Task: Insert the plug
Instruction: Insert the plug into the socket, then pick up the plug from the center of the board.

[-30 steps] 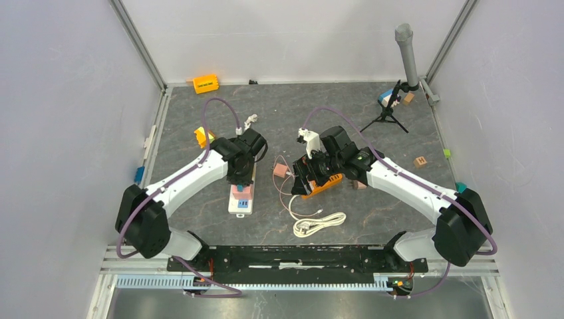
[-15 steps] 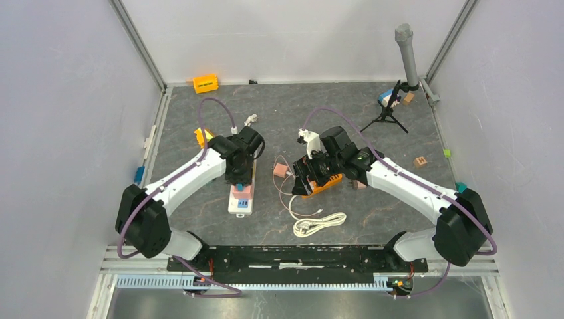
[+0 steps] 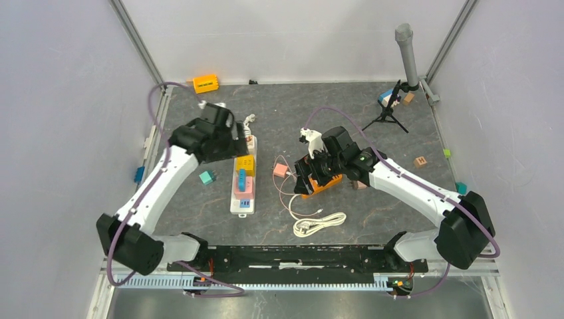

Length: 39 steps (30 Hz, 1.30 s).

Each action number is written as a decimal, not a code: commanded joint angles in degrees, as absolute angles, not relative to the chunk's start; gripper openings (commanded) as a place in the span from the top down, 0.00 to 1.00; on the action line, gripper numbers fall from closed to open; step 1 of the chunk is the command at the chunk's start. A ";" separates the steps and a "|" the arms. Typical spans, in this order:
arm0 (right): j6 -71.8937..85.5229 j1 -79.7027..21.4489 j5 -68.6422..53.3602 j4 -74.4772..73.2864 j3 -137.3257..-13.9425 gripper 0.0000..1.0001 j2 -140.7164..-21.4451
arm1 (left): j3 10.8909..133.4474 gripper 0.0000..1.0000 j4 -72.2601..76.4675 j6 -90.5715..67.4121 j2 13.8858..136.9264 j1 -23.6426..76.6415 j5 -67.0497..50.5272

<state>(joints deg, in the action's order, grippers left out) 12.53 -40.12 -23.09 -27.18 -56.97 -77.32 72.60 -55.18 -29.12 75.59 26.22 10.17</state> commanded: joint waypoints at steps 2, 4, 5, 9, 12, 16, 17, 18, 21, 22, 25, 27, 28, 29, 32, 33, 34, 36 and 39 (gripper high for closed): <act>11.64 -40.17 -21.68 -27.25 -57.22 0.02 -75.70 | 69.12 0.00 -50.91 -29.80 70.83 12.62 2.93; 11.55 -40.17 -21.51 -27.42 -57.13 0.02 -75.77 | 67.02 0.00 -50.99 -30.24 70.84 8.39 4.31; 11.35 -40.17 -21.36 -27.67 -57.21 0.02 -75.79 | 65.90 0.00 -50.98 -30.61 71.05 6.30 5.13; 10.97 -40.17 -21.11 -28.20 -57.22 0.02 -76.27 | 61.58 0.00 -49.14 -30.40 74.51 -1.34 3.47; 10.72 -40.16 -21.32 -28.30 -57.22 0.02 -76.65 | 58.95 0.00 -46.08 -30.10 78.49 -5.36 0.81; 10.57 -40.17 -21.56 -28.60 -57.39 0.02 -77.16 | 56.36 0.02 -40.13 -30.44 83.87 -8.04 -2.65; 10.53 -40.16 -21.62 -28.62 -57.39 0.02 -77.20 | 56.11 0.03 -38.68 -30.55 85.16 -8.33 -3.34; 10.48 -40.16 -21.64 -28.61 -57.39 0.02 -77.33 | 56.06 0.04 -37.63 -30.65 86.35 -8.52 -3.85; 10.51 -40.16 -21.95 -28.70 -57.48 0.02 -77.66 | 57.31 0.09 -35.81 -29.68 90.15 -8.53 -5.17; 10.47 -40.13 -22.02 -28.70 -57.56 0.02 -77.74 | 57.68 0.11 -35.30 -29.22 91.36 -8.52 -5.25; 10.42 -40.17 -22.06 -28.74 -57.96 0.02 -78.29 | 59.50 0.16 -35.12 -27.91 94.64 -8.55 -5.50; 10.33 -40.17 -22.15 -28.84 -58.42 0.02 -78.79 | 60.32 0.25 -35.49 -27.10 96.47 -8.49 -5.54; 10.24 -40.14 -22.15 -28.83 -58.65 0.02 -79.06 | 60.59 0.29 -35.79 -26.73 97.19 -8.52 -5.70; 10.21 -40.10 -22.15 -28.91 -59.02 0.02 -79.35 | 60.64 0.35 -35.97 -26.42 97.79 -8.53 -5.88; 10.08 -40.12 -22.28 -29.20 -60.18 0.02 -80.21 | 60.00 0.52 -36.04 -26.36 97.42 -8.48 -5.92; 10.00 -40.12 -22.25 -29.22 -60.69 0.02 -80.49 | 59.58 0.57 -35.95 -26.36 96.89 -8.48 -6.21; 10.01 -40.11 -22.24 -29.29 -61.13 0.02 -80.72 | 59.11 0.60 -35.86 -26.32 96.22 -8.43 -6.46; 9.79 -40.08 -22.38 -29.35 -62.10 0.02 -81.41 | 58.49 0.65 -35.81 -26.25 94.55 -8.43 -7.46; 9.67 -40.06 -23.01 -29.54 -64.08 0.02 -82.59 | 57.77 0.69 -35.79 -26.18 91.11 -8.35 -9.75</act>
<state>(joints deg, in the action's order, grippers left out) 10.70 -40.12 -22.00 -29.87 -59.40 -81.49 58.61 -36.80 -27.88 96.51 -8.38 -6.50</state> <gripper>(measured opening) 0.979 0.518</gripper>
